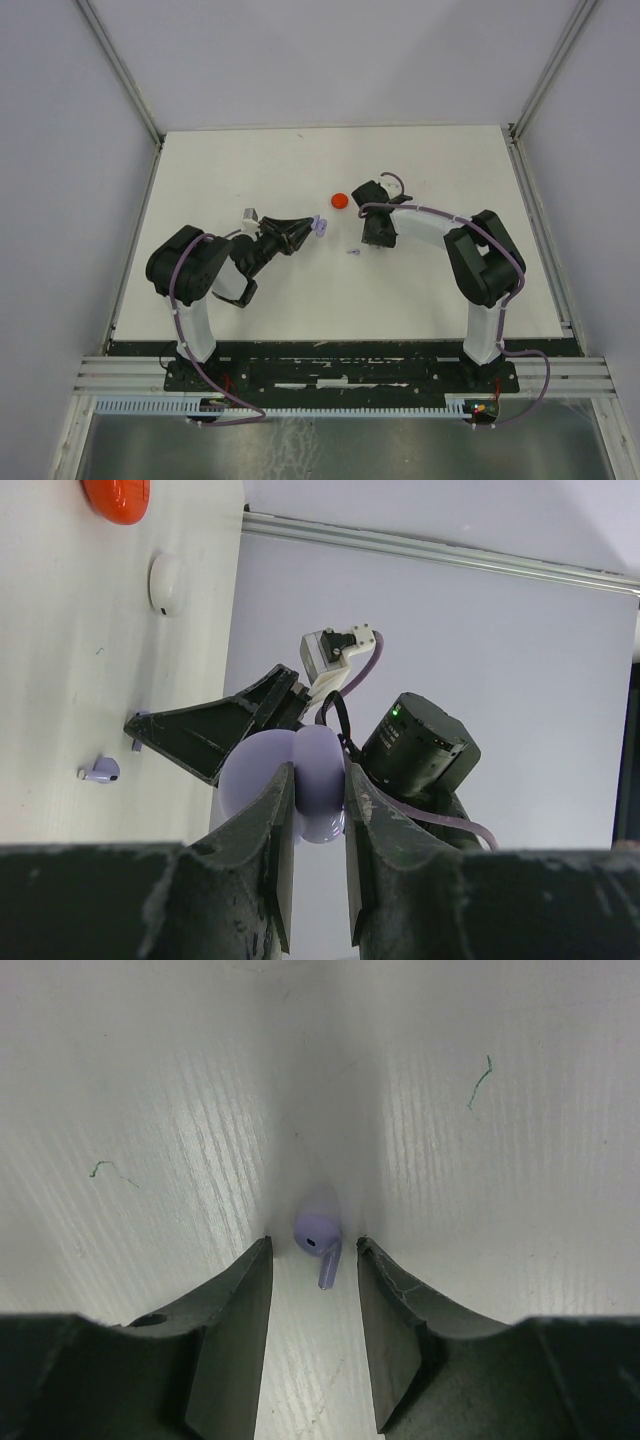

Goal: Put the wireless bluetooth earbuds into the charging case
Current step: Pick up the earbud from the center of the board.

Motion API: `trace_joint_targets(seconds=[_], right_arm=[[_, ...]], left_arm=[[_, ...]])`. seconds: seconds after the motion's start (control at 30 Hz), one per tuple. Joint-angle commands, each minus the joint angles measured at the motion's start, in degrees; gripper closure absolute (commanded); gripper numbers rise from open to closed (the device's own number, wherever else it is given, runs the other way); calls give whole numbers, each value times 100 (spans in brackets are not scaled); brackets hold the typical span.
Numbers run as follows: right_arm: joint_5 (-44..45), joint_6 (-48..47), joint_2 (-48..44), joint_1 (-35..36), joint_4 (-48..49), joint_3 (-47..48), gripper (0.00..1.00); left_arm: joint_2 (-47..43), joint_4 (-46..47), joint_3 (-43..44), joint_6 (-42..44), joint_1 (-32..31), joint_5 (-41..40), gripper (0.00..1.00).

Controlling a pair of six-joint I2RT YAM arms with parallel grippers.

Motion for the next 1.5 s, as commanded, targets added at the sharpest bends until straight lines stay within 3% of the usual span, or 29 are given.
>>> trace_joint_targets(seconds=[0.0,0.43,1.0,1.47], right_arm=[[28,162,167,-86,27,36,53],[-94,125,328,-158,69,73,58],[-248,79,355,-160,91,-9,76],[379,-553,-303,-160,488,-54,86]], left_arm=[[-67,1146,-13,-40,26,39,97],[-53,1145,-4,-27,22,38,97],[-66,1141,-20,-25,23,38,97],[-102,1138,-58,55,20,23,97]])
